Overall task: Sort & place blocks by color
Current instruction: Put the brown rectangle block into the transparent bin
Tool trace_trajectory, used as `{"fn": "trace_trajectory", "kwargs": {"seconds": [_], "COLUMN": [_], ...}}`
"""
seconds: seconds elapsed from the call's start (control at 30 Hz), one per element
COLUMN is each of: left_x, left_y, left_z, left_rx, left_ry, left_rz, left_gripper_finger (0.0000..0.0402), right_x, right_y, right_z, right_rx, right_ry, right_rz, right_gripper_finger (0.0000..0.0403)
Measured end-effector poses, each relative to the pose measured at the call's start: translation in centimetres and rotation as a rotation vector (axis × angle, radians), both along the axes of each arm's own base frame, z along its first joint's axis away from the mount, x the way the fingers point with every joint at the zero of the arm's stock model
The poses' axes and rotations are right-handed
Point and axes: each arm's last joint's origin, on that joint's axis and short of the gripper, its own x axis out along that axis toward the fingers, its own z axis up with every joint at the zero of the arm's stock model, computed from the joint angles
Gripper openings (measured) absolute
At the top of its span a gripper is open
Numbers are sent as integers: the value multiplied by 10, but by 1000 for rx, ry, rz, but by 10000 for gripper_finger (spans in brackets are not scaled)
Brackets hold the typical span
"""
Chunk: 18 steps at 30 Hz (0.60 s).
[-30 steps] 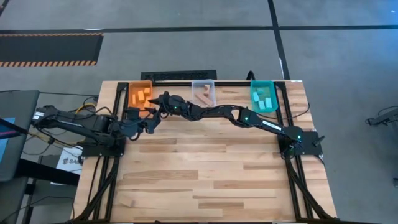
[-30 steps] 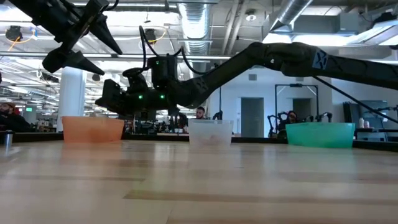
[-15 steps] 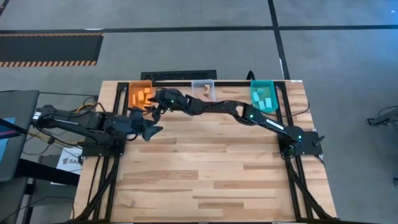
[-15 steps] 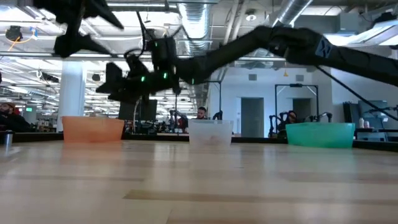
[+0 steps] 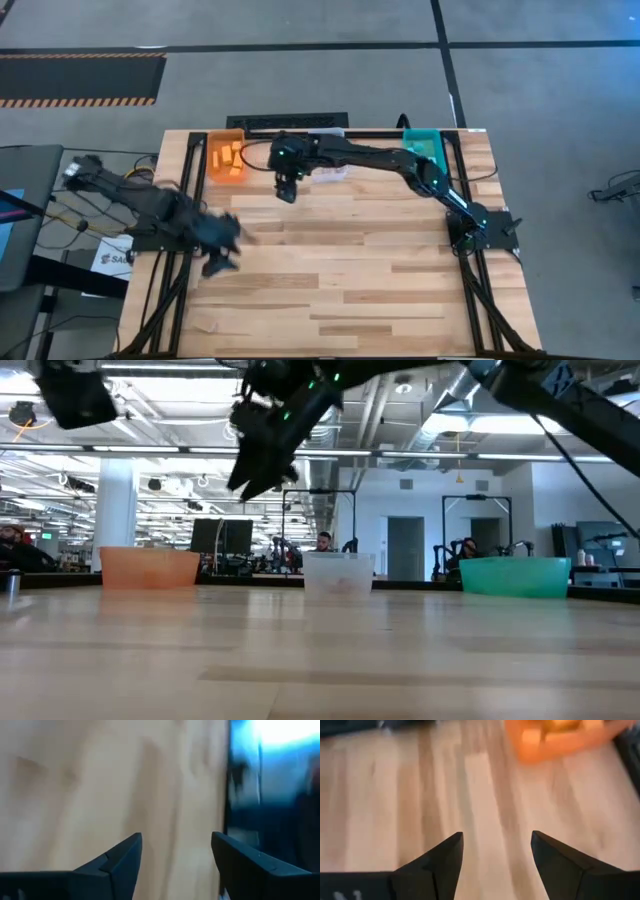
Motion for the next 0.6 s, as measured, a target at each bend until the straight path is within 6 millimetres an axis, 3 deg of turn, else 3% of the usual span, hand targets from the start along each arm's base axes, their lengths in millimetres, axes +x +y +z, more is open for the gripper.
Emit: {"fn": "trace_trajectory", "kwargs": {"seconds": [0.3, 0.47, 0.6], "left_x": [-2, -23, -41], "left_y": [-86, -126, -146], "left_z": [-49, -67, -78], "left_rx": [97, 143, 234], "left_ry": [247, 288, 276], "left_rz": [-580, -710, -695], "left_gripper_finger": [226, 227, 227], "right_x": [-35, -41, -44], "right_y": [67, 108, 135], "right_z": [44, 55, 53], "right_rx": [108, 153, 142], "right_ry": [151, 157, 195], "right_rz": [6, 25, 43], "right_gripper_finger": [255, 255, 255]}}
